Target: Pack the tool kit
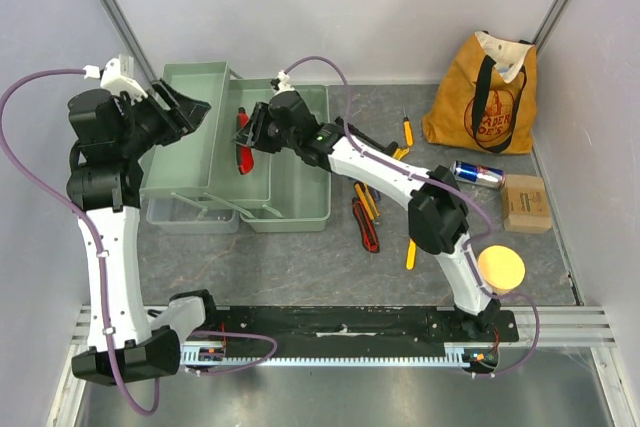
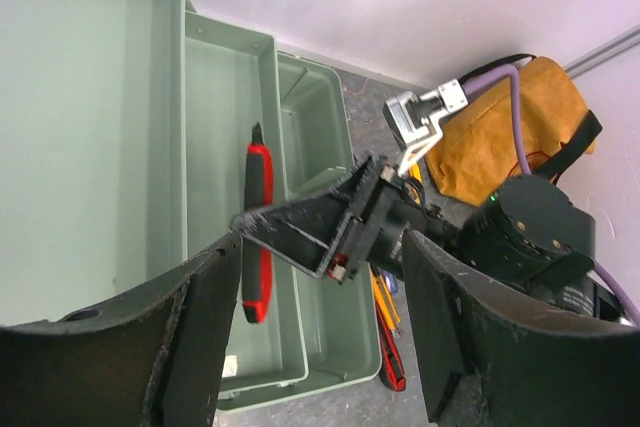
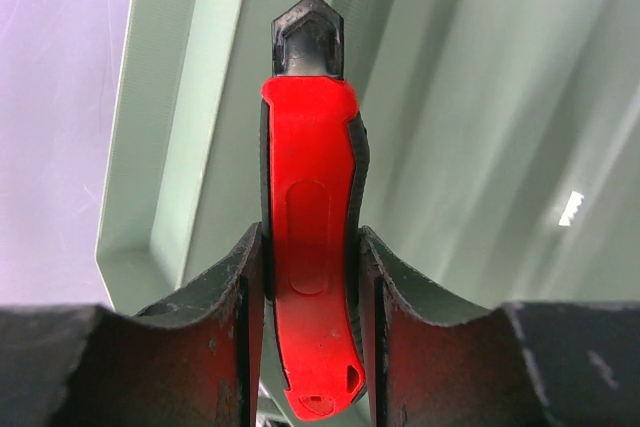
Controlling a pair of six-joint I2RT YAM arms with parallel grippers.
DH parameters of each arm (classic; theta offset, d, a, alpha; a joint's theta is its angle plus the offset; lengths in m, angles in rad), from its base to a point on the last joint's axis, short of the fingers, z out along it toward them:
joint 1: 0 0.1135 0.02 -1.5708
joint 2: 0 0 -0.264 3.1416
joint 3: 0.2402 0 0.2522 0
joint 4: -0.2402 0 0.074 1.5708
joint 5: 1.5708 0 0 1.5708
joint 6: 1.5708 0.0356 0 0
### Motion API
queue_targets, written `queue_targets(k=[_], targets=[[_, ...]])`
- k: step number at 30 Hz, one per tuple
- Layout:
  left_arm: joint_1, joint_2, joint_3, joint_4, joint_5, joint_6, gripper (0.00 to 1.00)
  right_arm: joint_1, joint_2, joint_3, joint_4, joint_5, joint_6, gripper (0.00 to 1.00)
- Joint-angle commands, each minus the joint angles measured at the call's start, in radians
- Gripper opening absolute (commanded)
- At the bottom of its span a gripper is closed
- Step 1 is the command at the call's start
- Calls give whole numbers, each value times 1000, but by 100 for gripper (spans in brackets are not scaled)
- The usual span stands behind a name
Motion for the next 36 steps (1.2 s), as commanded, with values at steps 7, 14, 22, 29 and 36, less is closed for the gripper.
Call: queue_targets(k=[7, 14, 22, 29, 36], targets=[[-2, -53, -13, -29, -8, -23, 70, 68, 141, 215, -117, 217, 29, 32], [-2, -50, -25, -29, -15, -17, 70, 86, 202, 262, -145, 202, 38, 35], [-2, -44, -30, -34, -31, -1, 72, 88, 172, 239, -146, 189, 16, 66], [-2, -33, -30, -34, -29, -1, 72, 88, 124, 215, -148, 203, -31, 45], [0, -30, -33, -34, -20, -3, 72, 79, 99, 205, -141, 185, -71, 28]])
